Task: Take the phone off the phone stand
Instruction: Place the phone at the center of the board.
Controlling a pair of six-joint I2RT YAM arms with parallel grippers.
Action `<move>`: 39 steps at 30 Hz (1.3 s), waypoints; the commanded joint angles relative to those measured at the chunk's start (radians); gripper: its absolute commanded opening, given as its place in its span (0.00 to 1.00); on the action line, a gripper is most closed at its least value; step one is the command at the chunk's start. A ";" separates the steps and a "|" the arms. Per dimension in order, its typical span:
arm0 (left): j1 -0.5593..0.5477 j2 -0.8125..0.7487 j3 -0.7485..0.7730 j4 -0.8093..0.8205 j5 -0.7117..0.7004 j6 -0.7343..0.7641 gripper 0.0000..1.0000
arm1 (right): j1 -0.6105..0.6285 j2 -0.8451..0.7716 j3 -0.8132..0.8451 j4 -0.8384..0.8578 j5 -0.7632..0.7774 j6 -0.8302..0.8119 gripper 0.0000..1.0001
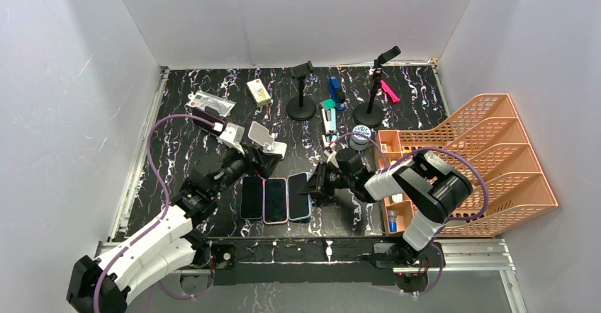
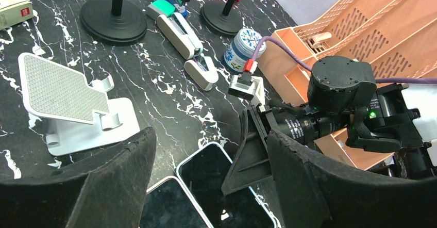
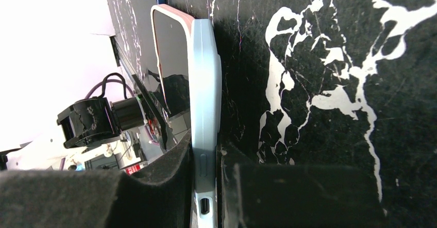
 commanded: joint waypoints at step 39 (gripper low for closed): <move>0.006 -0.003 0.027 0.035 0.007 0.008 0.76 | -0.027 -0.005 0.029 -0.129 0.003 -0.057 0.48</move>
